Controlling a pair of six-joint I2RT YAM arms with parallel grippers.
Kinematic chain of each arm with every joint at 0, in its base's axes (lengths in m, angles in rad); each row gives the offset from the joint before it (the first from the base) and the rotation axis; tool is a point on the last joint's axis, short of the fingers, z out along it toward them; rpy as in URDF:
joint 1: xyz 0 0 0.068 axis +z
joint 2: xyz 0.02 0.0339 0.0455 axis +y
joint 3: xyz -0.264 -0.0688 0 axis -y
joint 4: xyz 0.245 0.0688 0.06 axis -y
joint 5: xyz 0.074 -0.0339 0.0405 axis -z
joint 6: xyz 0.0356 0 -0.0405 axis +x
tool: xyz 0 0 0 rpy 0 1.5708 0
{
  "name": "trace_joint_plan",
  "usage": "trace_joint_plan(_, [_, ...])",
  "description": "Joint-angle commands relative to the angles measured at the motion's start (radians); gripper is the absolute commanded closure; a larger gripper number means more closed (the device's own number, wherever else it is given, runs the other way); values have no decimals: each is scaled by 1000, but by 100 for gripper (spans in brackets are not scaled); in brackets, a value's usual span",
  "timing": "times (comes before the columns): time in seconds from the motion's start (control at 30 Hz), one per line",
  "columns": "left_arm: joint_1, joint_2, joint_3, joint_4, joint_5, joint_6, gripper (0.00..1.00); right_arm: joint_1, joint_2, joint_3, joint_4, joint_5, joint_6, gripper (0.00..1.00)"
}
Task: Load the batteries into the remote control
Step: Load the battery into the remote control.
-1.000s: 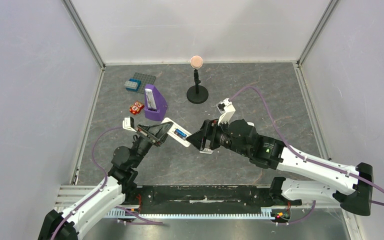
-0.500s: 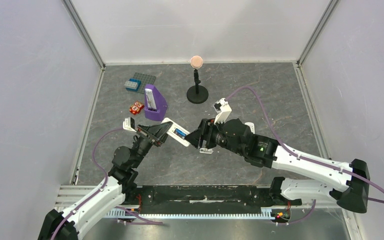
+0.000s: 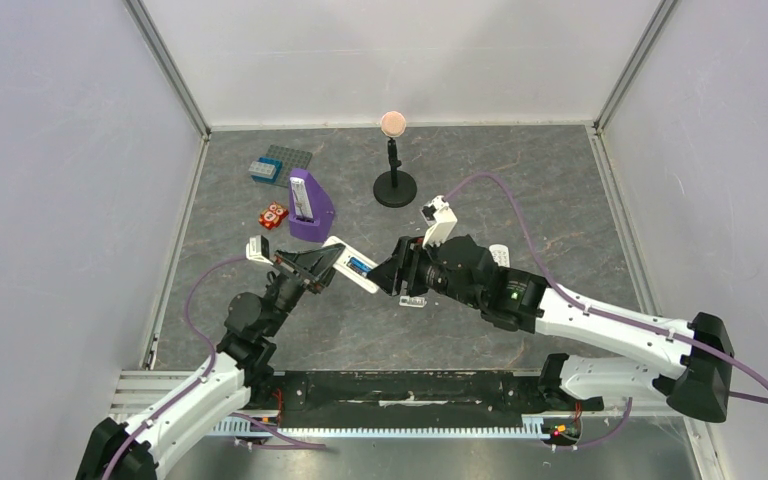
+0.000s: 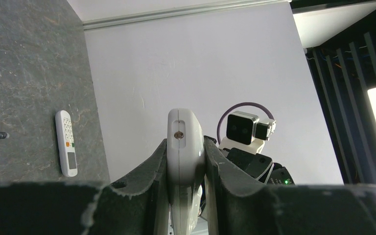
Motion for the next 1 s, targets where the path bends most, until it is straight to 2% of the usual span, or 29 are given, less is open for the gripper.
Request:
trace_joint_plan(0.0, [-5,0,8,98,38,-5,98,-6,27,-7,42,-12,14,41])
trace_joint_plan(0.37, [-5,21,81,214,197,235,98,-34,73,1,21,-78,42,56])
trace_joint_plan(0.57, [-5,52,92,320,291,293,98,-54,95,1,15,-123,64,65])
trace_joint_plan(0.7, [-5,52,110,316,336,344,98,-61,96,-3,17,-134,65,71])
trace_joint_plan(0.8, [-5,36,121,245,324,372,98,-63,90,-8,25,-135,59,74])
trace_joint_plan(0.83, [-5,27,123,218,313,380,98,-63,87,-10,26,-136,54,73])
trace_joint_plan(0.87, [-5,19,124,193,302,388,98,-63,80,-12,29,-135,50,68])
trace_joint_plan(0.97, [-5,-23,120,115,255,414,98,-63,51,-22,41,-134,35,41])
